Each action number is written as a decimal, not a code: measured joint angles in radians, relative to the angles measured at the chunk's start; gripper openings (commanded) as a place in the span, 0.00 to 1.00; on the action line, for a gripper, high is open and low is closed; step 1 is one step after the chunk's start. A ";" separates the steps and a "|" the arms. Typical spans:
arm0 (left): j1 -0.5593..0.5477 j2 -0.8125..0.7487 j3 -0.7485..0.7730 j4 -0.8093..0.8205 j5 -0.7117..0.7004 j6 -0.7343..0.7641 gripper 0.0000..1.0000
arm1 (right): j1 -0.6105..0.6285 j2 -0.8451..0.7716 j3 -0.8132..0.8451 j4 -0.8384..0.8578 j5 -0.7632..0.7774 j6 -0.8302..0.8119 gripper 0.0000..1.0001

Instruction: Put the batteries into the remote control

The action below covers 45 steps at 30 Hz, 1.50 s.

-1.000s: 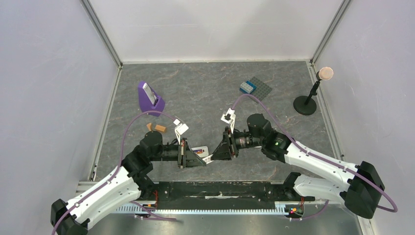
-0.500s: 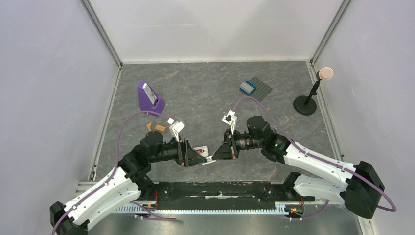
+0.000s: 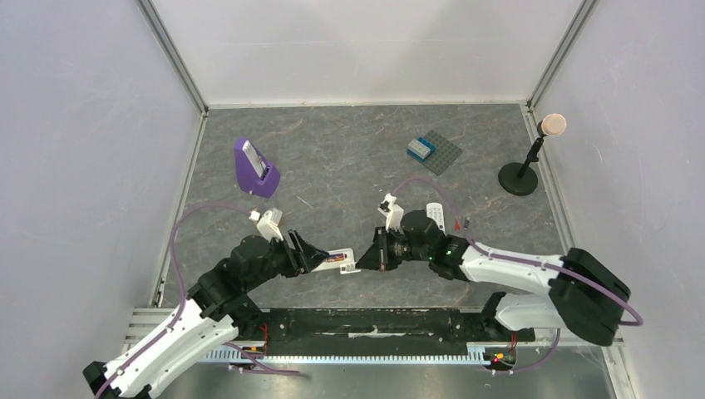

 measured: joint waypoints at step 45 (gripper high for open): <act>0.000 -0.064 -0.196 -0.011 -0.130 -0.250 0.60 | -0.028 0.470 0.311 -0.069 0.013 0.066 0.00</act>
